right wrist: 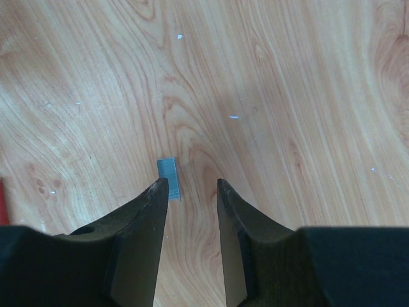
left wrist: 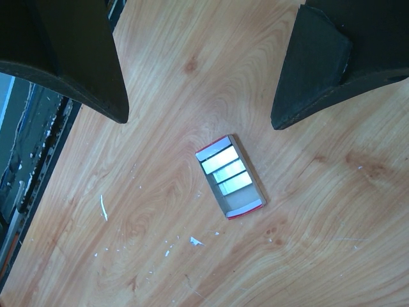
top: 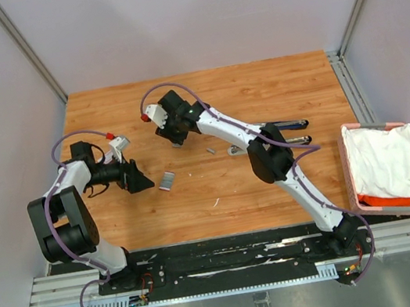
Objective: Unload the staples from the stapler
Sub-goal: Pick up the staple from the center of the board.
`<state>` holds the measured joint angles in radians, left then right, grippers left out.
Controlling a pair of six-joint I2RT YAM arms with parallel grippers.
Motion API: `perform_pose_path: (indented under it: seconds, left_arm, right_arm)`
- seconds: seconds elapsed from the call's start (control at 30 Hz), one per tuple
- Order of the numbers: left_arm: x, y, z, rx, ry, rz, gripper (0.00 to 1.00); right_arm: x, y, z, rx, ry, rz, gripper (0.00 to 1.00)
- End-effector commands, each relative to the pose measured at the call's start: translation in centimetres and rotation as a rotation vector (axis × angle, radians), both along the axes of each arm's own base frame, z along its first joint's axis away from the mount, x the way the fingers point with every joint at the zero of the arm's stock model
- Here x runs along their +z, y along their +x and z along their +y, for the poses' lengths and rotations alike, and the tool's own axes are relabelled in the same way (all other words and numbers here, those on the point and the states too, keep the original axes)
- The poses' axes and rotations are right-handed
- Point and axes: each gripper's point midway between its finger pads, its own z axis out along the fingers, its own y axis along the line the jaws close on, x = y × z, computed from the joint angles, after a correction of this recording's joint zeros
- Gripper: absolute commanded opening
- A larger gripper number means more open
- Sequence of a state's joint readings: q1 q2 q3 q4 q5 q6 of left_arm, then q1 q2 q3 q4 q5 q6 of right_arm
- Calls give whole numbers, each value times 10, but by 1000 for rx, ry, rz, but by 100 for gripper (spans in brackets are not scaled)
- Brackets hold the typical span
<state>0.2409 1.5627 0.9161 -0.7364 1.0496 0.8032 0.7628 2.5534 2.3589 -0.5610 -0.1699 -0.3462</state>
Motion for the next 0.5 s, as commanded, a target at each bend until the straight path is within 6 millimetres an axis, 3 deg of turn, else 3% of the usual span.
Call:
perform_pose_path:
  seconds: [0.0,0.47]
  left_arm:
    - [-2,-3,0,-5,-14,5,98]
    - [-2,-4,0,-9,-16,5,98]
  right_arm:
    - [0,10,1,7,13,-17,38]
    - [-16,15,-6,-1,-26,-24,35]
